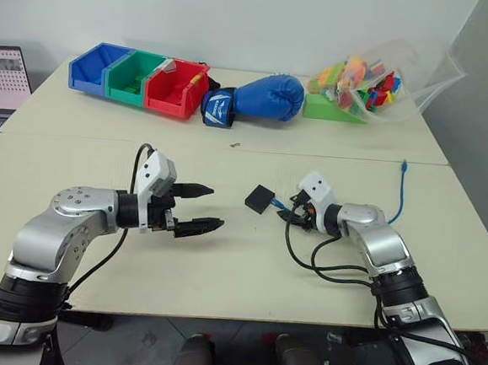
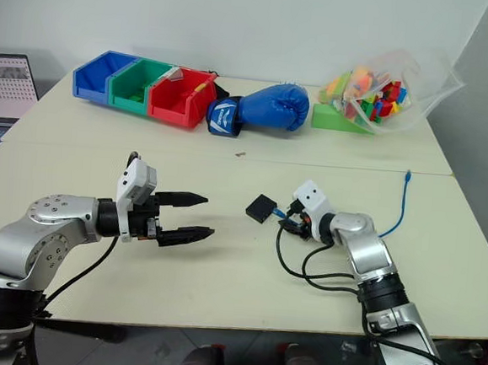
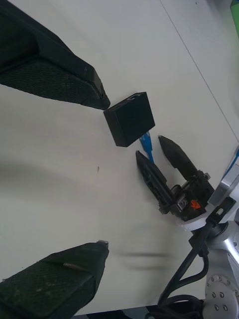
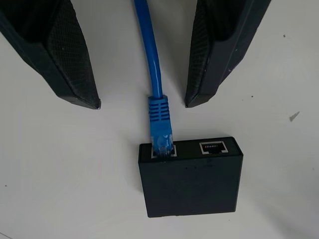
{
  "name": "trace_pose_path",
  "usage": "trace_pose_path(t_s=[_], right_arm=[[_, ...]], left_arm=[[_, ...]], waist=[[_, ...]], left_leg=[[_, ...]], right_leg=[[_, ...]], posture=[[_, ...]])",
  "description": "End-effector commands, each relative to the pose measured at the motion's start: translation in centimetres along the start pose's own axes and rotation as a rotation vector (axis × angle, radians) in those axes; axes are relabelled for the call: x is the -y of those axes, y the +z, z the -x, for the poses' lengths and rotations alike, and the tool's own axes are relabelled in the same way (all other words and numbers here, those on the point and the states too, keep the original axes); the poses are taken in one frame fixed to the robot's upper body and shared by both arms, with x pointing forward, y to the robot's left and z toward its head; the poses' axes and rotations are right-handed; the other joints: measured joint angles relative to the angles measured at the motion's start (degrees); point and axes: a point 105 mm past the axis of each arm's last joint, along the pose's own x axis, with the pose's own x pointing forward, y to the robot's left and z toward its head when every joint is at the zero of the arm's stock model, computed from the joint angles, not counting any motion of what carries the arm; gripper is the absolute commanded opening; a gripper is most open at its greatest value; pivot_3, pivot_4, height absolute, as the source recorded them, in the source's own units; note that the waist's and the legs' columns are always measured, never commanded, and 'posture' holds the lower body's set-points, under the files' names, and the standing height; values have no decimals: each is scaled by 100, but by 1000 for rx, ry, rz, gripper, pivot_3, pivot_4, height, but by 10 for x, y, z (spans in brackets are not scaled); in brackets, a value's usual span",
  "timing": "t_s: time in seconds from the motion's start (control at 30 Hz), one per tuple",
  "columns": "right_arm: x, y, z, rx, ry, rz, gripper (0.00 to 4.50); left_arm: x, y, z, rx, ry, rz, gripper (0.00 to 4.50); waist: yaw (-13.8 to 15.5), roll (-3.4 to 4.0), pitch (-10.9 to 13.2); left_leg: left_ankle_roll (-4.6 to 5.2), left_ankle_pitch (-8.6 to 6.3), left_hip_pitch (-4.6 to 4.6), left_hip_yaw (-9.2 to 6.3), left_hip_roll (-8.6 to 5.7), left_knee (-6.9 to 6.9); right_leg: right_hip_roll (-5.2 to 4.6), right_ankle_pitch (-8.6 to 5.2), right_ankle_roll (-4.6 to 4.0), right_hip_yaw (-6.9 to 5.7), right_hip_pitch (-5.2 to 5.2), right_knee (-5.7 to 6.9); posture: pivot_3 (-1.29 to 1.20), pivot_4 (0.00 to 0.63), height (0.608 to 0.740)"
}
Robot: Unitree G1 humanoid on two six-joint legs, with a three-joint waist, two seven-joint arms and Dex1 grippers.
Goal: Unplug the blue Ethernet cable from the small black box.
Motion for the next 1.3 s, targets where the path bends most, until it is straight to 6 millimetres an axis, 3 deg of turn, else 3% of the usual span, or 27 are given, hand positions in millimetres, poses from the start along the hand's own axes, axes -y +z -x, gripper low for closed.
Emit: trace_pose_path(t_s=[0.03,0.33,0.57,0.73,1.03,1.3], right_arm=[[0,6,-4,10,10,16,2115],[-5,18,-1,26,35,156,116],[-31,53,18,177,117,483,99],[-56,78,35,307,168,944,98],[-64,100,41,409,150,1130,92],[-67,107,41,438,140,1131,91]], left_arm=[[0,12,3,22,11,-49,4500],[-5,4,5,11,43,-23,4500],[-8,0,8,41,53,68,4500],[-6,2,10,99,17,213,4500],[1,6,6,135,-36,311,4500],[4,12,-1,221,-52,396,4500]], waist=[[1,0,0],[3,0,0],[7,2,2],[9,2,2],[18,1,2],[28,1,2]], left_leg=[[0,0,0,-1,0,0],[0,0,0,-1,0,0],[0,0,-4,-1,-1,-1],[0,0,-4,0,-1,0],[-1,0,-2,-2,-1,1],[-1,1,-3,-4,-2,3]], right_leg=[[0,0,0,0,0,0],[0,0,1,0,0,1],[-1,-2,3,-2,-2,-2],[-2,-4,6,-5,-2,-2],[-3,0,0,-5,-1,1],[-5,4,-8,-2,0,1]], posture=[[0,150,740],[0,150,740],[0,150,740],[0,150,740],[0,150,740],[0,150,740]])
